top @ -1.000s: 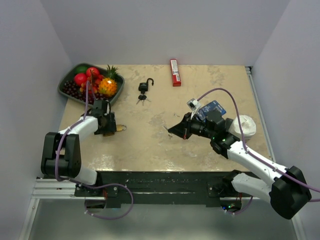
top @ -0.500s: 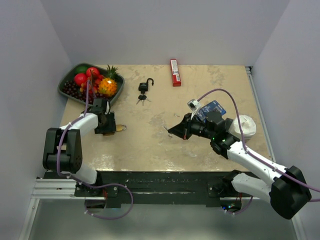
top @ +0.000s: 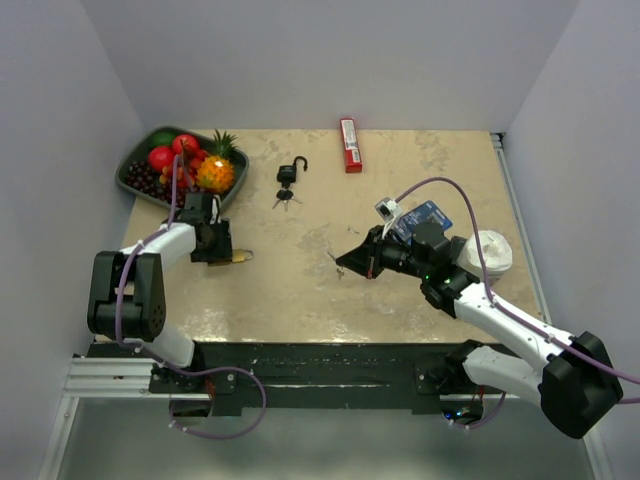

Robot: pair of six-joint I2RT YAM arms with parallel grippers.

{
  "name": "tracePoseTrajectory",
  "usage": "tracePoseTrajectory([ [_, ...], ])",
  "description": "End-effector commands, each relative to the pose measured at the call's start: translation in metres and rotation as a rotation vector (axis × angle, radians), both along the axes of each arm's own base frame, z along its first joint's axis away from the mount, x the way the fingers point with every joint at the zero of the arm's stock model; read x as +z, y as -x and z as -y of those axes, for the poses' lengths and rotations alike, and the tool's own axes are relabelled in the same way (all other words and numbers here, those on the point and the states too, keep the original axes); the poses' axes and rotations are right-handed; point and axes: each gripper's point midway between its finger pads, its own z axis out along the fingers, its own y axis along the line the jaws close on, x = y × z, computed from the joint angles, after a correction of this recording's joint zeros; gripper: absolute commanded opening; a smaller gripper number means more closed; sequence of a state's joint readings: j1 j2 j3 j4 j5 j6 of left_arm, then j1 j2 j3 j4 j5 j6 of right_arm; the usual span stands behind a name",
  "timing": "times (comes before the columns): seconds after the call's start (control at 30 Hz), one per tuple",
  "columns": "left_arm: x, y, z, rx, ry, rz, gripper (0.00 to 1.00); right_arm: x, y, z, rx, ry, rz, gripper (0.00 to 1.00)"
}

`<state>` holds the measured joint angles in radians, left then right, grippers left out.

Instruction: Unlock with the key

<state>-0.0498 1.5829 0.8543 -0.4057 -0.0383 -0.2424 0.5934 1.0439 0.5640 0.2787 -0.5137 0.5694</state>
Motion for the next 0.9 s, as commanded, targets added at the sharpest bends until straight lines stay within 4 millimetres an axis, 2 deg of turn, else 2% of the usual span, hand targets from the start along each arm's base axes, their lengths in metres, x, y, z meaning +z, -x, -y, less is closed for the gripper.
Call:
tracePoseTrajectory([
  [0.0, -0.005, 0.014, 0.013, -0.029, 0.081, -0.019, 0.00, 0.014, -0.011, 0.003, -0.049, -0.017, 0.061, 0.00],
  [0.07, 0.004, 0.009, 0.017, -0.030, 0.102, 0.025, 0.00, 0.009, -0.015, 0.006, -0.066, 0.012, 0.070, 0.00],
  [0.2, 0.034, -0.007, 0.027, -0.036, 0.162, 0.163, 0.00, 0.009, -0.023, 0.010, -0.099, 0.052, 0.093, 0.00],
  [0.47, 0.089, -0.017, 0.041, -0.030, 0.257, 0.377, 0.00, 0.004, -0.027, 0.005, -0.104, 0.048, 0.078, 0.00],
  [0.53, 0.103, -0.020, 0.044, -0.016, 0.285, 0.425, 0.00, 0.003, -0.028, 0.000, -0.110, 0.056, 0.081, 0.00],
  [0.63, 0.134, -0.027, 0.057, -0.014, 0.369, 0.521, 0.00, 0.004, -0.026, -0.013, -0.119, 0.080, 0.106, 0.00],
  [0.7, 0.154, -0.033, 0.069, -0.032, 0.432, 0.581, 0.00, 0.009, -0.022, -0.024, -0.108, 0.078, 0.121, 0.00],
  [0.83, 0.193, -0.046, 0.091, -0.006, 0.585, 0.683, 0.00, 0.013, -0.026, -0.043, -0.144, 0.041, 0.116, 0.00],
  [0.87, 0.197, -0.047, 0.099, -0.014, 0.613, 0.691, 0.00, 0.013, -0.032, -0.045, -0.175, 0.040, 0.117, 0.00],
])
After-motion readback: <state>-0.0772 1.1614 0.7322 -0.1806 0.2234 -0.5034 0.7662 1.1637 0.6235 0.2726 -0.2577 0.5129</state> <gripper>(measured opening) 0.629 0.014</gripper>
